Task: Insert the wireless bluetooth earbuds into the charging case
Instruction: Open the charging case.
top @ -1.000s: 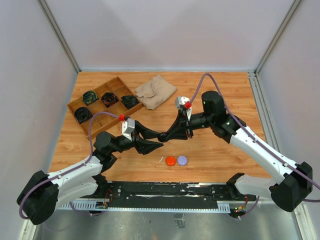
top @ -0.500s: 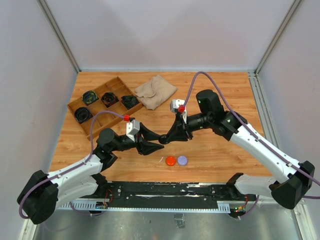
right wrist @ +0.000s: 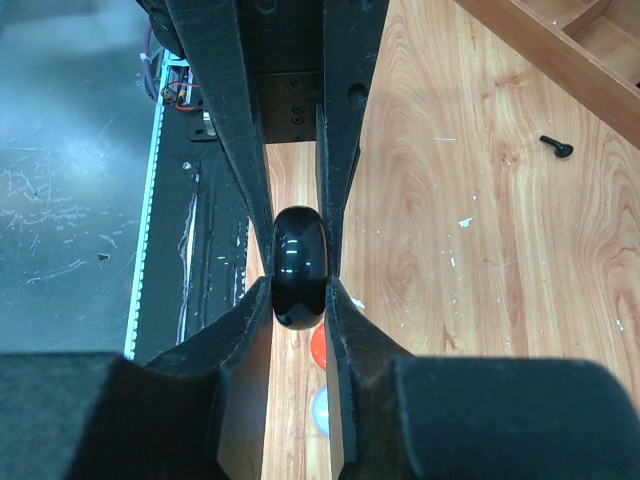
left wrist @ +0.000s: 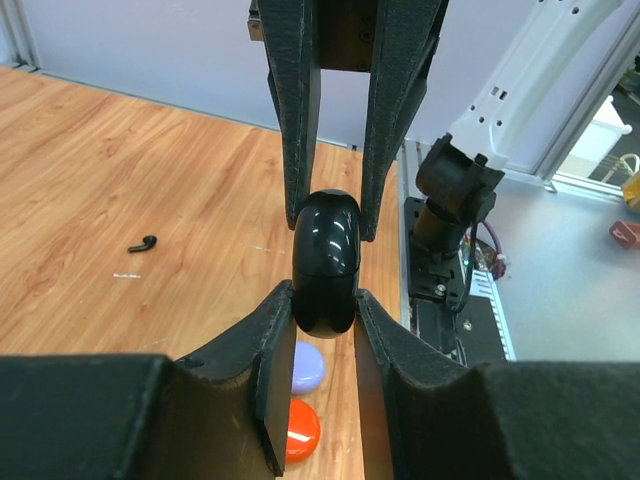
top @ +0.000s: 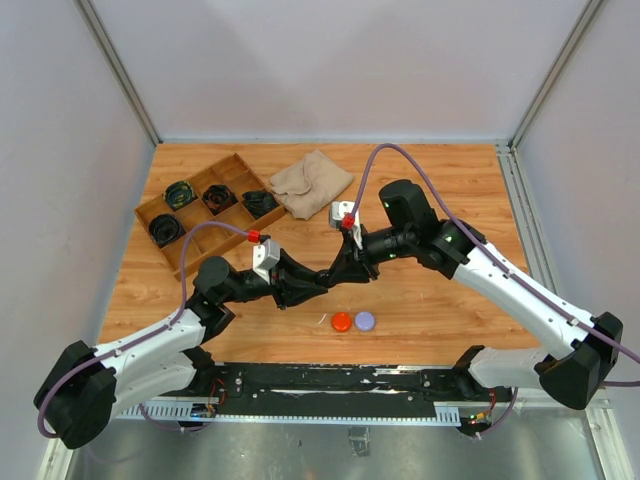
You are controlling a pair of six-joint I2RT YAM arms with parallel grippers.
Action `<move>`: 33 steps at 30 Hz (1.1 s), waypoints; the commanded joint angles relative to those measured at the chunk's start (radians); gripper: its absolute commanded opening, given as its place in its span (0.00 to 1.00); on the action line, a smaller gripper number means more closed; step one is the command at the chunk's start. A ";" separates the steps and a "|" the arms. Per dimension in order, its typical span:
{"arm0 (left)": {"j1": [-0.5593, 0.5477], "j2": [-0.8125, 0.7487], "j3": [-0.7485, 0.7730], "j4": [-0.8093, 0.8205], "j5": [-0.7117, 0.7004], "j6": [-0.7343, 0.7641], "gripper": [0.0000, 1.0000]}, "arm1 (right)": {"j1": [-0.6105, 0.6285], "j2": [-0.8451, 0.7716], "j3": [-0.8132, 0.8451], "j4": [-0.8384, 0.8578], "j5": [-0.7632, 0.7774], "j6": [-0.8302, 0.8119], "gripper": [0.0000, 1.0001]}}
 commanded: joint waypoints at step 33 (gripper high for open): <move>-0.021 -0.004 -0.063 0.144 -0.079 -0.025 0.00 | 0.063 -0.028 -0.026 0.104 0.196 0.008 0.59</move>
